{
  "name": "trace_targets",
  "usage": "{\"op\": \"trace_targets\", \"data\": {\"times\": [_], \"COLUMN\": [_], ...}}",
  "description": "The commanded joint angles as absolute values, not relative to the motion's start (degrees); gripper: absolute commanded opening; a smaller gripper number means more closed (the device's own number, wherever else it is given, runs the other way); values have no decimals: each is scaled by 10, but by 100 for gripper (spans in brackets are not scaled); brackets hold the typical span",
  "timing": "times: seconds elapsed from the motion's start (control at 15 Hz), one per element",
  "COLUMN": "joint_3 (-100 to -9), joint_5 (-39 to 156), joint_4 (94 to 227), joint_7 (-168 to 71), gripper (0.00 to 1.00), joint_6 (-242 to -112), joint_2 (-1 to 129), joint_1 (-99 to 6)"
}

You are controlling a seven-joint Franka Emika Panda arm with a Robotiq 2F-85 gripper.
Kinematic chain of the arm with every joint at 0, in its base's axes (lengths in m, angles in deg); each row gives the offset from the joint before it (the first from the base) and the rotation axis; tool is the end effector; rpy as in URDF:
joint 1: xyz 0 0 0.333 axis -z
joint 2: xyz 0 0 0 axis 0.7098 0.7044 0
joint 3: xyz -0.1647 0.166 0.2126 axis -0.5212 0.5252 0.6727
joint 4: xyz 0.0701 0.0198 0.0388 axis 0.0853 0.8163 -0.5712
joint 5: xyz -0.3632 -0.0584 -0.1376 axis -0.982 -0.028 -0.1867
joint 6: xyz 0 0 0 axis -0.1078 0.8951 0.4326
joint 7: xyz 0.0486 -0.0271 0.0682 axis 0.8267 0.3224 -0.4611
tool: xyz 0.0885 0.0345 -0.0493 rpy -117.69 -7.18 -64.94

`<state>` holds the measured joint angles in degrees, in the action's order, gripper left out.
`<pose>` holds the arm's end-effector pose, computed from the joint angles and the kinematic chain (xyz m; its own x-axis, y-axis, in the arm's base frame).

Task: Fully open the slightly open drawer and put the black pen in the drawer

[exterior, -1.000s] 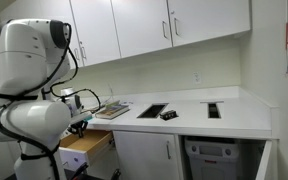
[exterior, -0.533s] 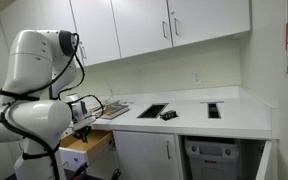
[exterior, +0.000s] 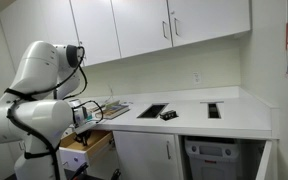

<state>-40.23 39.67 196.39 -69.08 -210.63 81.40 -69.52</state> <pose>0.4269 0.3301 0.1198 0.3337 0.9359 0.1133 0.9378 -0.3417 0.0610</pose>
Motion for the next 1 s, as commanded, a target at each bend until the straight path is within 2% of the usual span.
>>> {"op": "trace_targets", "data": {"times": [0.0, 0.07, 0.13, 0.2, 0.47, 0.73, 0.93], "joint_3": [-402, -396, -394, -384, -368, -389, -371], "joint_5": [399, 403, 405, 409, 415, 394, 394], "joint_4": [1920, 1916, 1914, 1918, 1953, 1994, 2015], "joint_7": [-673, -675, -672, -676, -649, -586, -567], "gripper": [4, 4, 39, 40, 69, 98, 100], "joint_6": [-2076, -2071, -2064, -2059, -2054, -2045, -1995], "joint_2": [845, 848, 847, 841, 787, 694, 626], "joint_1": [-707, -705, -707, -703, -713, -756, -755]}}
